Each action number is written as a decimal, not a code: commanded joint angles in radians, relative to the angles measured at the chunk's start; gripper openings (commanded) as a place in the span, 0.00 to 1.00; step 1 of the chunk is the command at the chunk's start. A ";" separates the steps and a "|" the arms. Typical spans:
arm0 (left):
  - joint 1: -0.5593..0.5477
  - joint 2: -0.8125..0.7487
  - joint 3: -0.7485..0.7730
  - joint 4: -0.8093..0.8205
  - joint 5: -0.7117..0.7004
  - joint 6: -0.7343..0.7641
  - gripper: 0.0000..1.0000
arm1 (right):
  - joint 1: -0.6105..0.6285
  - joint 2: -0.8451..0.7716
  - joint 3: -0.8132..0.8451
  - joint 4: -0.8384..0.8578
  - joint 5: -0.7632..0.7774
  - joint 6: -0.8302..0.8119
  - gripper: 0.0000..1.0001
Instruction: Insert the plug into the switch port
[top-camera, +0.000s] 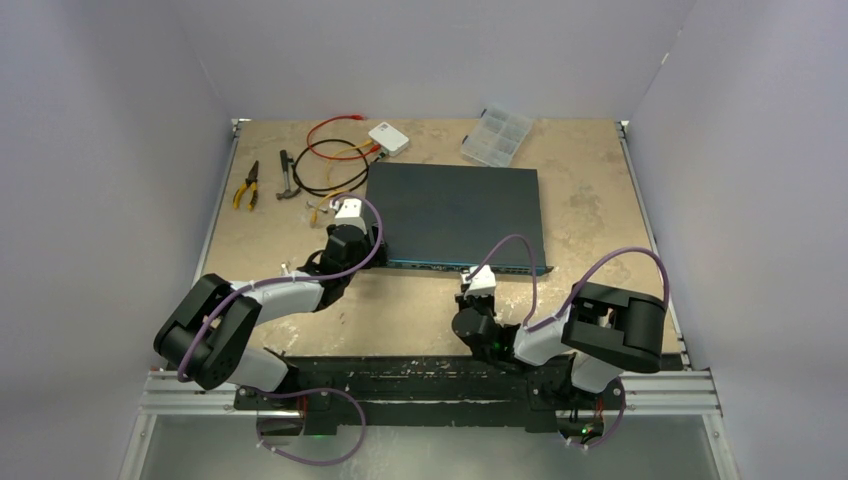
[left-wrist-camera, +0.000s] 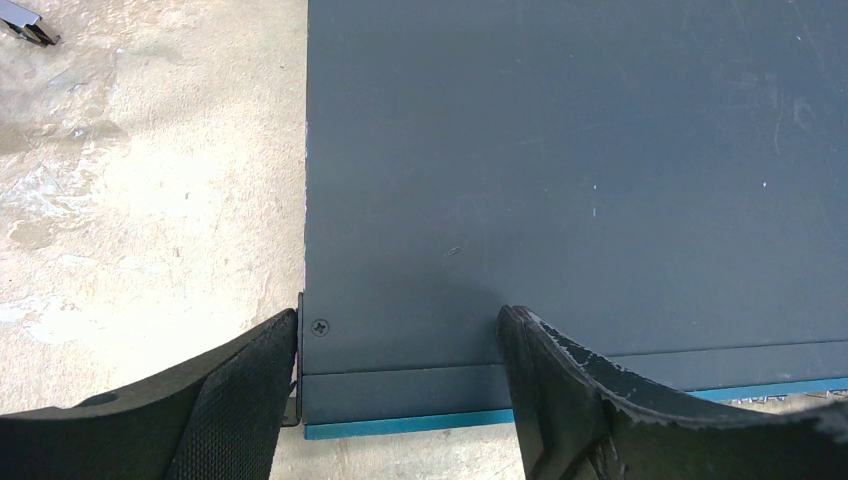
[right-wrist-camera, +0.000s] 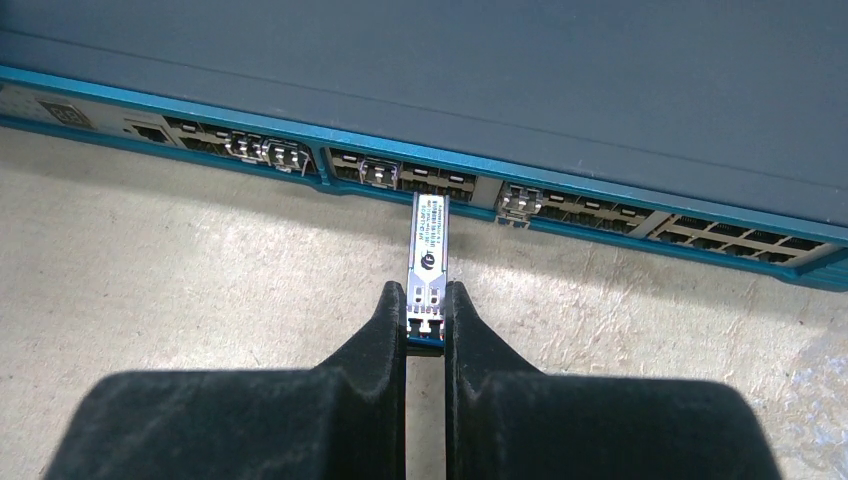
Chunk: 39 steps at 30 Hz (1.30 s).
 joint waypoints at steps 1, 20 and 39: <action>-0.036 0.028 -0.041 -0.148 0.109 -0.052 0.71 | 0.007 -0.006 0.026 -0.032 0.035 0.056 0.00; -0.036 0.028 -0.041 -0.149 0.107 -0.052 0.71 | 0.004 0.023 0.047 0.005 0.084 0.058 0.00; -0.036 0.029 -0.041 -0.151 0.106 -0.052 0.71 | -0.010 0.038 0.059 -0.009 0.110 0.085 0.00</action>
